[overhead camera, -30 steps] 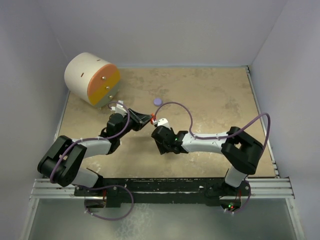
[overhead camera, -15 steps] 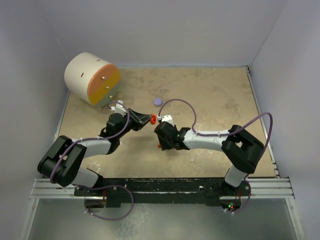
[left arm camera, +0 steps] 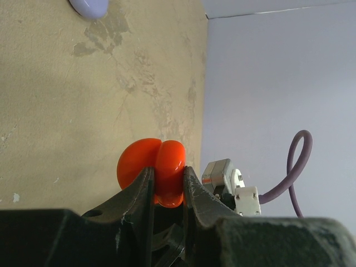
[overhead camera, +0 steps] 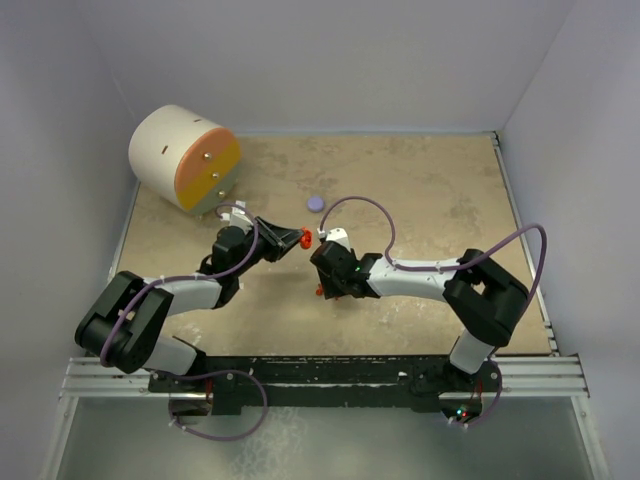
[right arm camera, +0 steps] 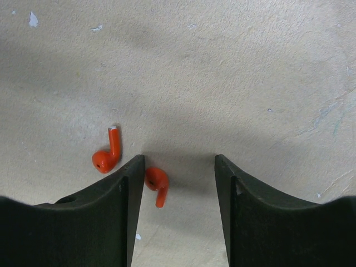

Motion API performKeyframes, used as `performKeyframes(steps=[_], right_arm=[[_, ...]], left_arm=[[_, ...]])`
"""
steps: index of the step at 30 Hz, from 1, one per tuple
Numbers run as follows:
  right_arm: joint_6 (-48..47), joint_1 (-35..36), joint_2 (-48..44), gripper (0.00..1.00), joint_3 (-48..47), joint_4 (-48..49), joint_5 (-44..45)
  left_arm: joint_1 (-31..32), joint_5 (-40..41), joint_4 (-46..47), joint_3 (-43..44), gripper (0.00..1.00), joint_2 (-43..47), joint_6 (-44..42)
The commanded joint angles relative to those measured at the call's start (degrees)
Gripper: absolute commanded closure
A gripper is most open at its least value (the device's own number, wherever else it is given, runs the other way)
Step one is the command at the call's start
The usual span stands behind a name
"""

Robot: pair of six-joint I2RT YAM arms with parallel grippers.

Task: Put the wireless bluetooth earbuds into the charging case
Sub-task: Pick up the earbud from the center of the board.

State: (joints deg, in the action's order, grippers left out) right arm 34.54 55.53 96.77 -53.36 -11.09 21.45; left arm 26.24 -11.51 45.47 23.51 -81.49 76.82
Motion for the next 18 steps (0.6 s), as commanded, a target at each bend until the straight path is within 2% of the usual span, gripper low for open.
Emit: performKeyframes(steps=[1, 18], right_arm=[[0.8, 0.1, -0.3, 0.45, -0.2, -1.6, 0.2], [3.9, 3.4, 1.1, 0.47, 0.4, -0.1, -1.5]], left_arm=[[-0.6, -0.8, 3.4, -0.7, 1.00, 1.4, -0.8], [-1.1, -1.1, 4.1, -1.8, 1.00, 1.5, -0.7]])
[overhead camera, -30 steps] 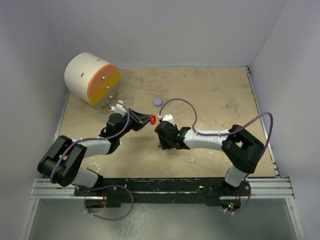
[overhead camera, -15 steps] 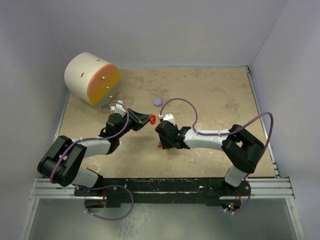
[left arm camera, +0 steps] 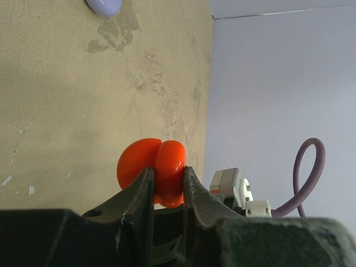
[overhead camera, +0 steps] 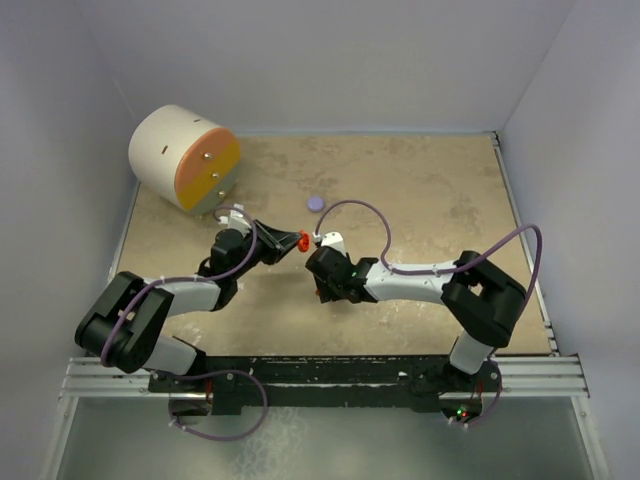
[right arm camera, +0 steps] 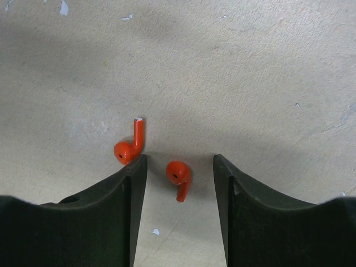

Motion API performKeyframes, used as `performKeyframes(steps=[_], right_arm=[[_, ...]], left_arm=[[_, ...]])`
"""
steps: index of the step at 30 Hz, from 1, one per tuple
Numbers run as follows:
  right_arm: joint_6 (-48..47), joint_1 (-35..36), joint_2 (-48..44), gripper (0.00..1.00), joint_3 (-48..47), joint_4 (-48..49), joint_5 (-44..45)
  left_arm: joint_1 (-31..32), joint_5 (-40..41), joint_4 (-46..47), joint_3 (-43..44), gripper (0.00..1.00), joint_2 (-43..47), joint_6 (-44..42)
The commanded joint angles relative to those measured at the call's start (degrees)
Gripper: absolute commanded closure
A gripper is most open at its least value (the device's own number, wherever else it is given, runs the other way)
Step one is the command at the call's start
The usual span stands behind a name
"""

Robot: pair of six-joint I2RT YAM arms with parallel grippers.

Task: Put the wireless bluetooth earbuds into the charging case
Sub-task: Pick up the earbud from the center of the board.

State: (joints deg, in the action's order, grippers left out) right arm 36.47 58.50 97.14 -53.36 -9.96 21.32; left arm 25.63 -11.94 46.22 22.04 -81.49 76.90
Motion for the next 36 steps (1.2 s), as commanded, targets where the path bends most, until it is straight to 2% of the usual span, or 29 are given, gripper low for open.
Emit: performKeyframes(steps=[1, 17, 36], right_arm=[[2.1, 0.4, 0.6, 0.47, 0.6, -1.3, -1.5], [3.8, 0.5, -0.7, 0.56, 2.9, -1.4, -2.3], [10.5, 2.9, 1.5, 0.60, 2.7, -4.4, -2.2]], left_arm=[[-0.6, -0.8, 3.4, -0.3, 1.00, 1.4, -0.7], [-0.8, -0.8, 3.6, -0.4, 1.00, 1.3, -0.5], [-1.2, -2.5, 5.3, -0.6, 1.00, 0.3, -0.1]])
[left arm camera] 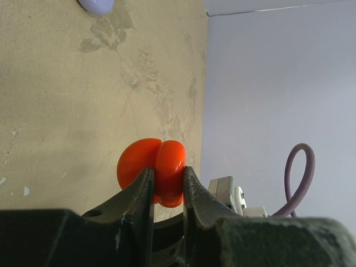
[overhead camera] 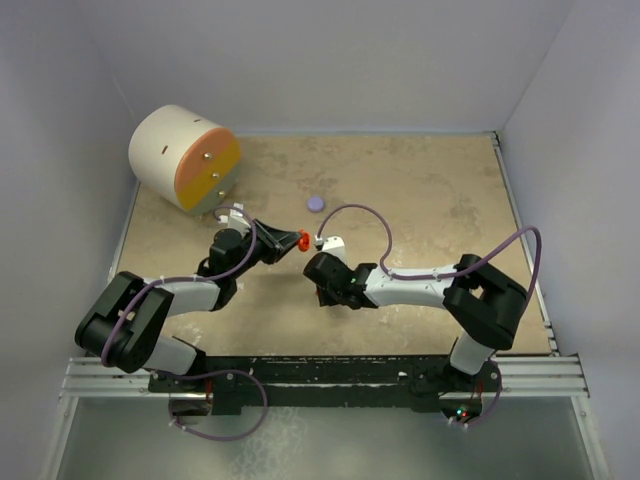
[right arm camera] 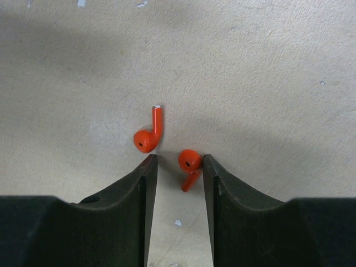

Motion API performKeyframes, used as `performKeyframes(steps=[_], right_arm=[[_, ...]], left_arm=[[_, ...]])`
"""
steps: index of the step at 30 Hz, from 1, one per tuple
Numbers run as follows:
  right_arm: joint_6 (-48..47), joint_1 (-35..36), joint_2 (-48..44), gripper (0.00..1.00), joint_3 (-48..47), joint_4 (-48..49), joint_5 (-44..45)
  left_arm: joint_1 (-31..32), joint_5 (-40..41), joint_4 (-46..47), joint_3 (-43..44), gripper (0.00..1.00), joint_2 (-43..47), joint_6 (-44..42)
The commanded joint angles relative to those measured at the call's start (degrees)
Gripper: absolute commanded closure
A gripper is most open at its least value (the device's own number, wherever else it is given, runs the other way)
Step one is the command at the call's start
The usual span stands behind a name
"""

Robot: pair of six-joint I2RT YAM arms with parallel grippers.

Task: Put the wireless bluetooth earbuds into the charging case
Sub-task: Pick up the earbud from the center of the board.

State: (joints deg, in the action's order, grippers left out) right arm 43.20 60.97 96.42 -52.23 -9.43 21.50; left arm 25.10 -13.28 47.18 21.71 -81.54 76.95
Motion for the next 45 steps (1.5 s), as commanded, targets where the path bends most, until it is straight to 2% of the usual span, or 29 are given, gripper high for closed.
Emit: performKeyframes(steps=[1, 21, 30, 41, 45], right_arm=[[4.1, 0.4, 2.2, 0.60, 1.6, -5.0, -2.5], [6.0, 0.4, 1.7, 0.64, 3.5, -4.0, -3.9], [6.6, 0.4, 1.4, 0.68, 3.9, -5.1, -2.9], [7.0, 0.4, 0.9, 0.80, 3.5, -5.4, -1.0], [7.7, 0.3, -0.8, 0.91, 2.4, -6.4, 1.8]], left_arm=[[-0.7, -1.1, 4.5, -0.3, 1.00, 0.3, 0.0], [-1.0, -2.0, 5.0, -0.4, 1.00, 0.5, 0.4], [-1.1, -2.2, 4.9, -0.7, 1.00, 1.1, 0.5], [-1.3, -2.3, 4.7, -0.8, 1.00, 1.5, 0.4], [-1.3, -2.5, 4.7, -0.8, 1.00, 1.5, 0.6]])
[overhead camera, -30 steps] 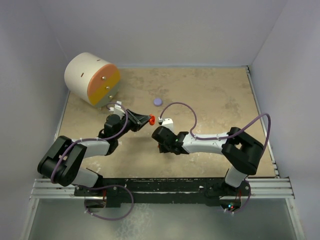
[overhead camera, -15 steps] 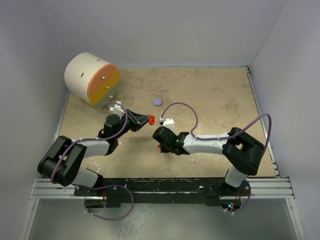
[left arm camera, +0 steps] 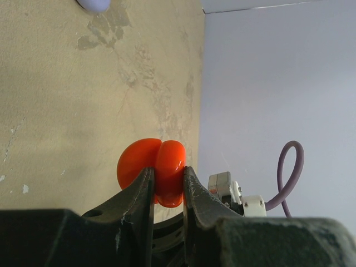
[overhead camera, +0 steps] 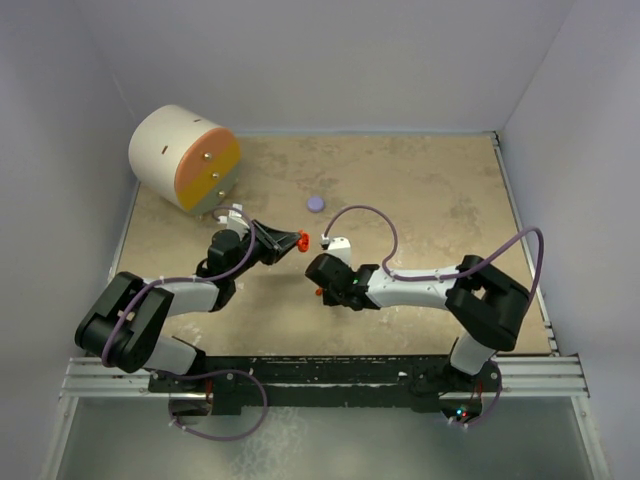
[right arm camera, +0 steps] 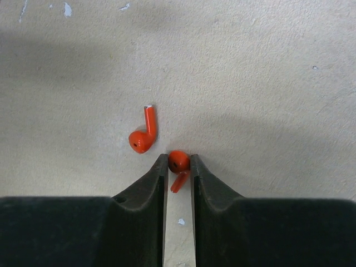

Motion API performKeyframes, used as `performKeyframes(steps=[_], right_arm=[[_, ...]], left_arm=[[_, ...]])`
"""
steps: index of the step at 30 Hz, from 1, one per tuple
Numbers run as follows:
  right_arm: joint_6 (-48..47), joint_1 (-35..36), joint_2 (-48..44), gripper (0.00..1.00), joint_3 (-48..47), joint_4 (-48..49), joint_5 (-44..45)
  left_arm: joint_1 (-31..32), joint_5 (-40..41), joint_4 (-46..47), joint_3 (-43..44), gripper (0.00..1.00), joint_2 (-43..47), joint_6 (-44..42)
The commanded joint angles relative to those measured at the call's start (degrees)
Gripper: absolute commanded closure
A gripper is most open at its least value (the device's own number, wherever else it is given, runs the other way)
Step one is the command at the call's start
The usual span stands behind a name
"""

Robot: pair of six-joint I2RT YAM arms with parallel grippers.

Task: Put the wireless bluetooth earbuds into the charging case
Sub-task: Pick up the earbud from the center of the board.

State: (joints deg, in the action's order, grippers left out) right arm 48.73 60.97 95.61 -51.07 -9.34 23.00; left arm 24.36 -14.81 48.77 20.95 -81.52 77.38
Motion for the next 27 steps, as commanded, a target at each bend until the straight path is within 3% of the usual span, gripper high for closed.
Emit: performKeyframes(steps=[1, 9, 17, 21, 27], right_arm=[[2.4, 0.4, -0.6, 0.94, 0.8, -7.1, 1.8], [4.0, 0.2, -8.5, 1.00, -4.0, -10.1, 15.3], [-3.6, -1.2, -15.7, 1.00, -7.1, -4.7, 26.6], [-13.4, -2.3, -20.1, 1.00, -5.5, 6.2, 29.4], [-32.9, -5.0, -24.8, 1.00, 0.9, 30.1, 26.6]], left_arm=[[-0.6, -1.0, 3.1, 0.0, 1.00, 1.5, 0.1], [-0.5, -1.6, 1.0, 1.6, 1.00, 1.6, 1.1], [-0.5, -4.6, -4.1, 5.7, 1.00, 2.4, 4.5], [-0.5, -7.0, -6.3, 8.3, 1.00, 2.7, 6.3], [-0.5, -8.9, -7.3, 11.7, 1.00, 2.2, 8.5]])
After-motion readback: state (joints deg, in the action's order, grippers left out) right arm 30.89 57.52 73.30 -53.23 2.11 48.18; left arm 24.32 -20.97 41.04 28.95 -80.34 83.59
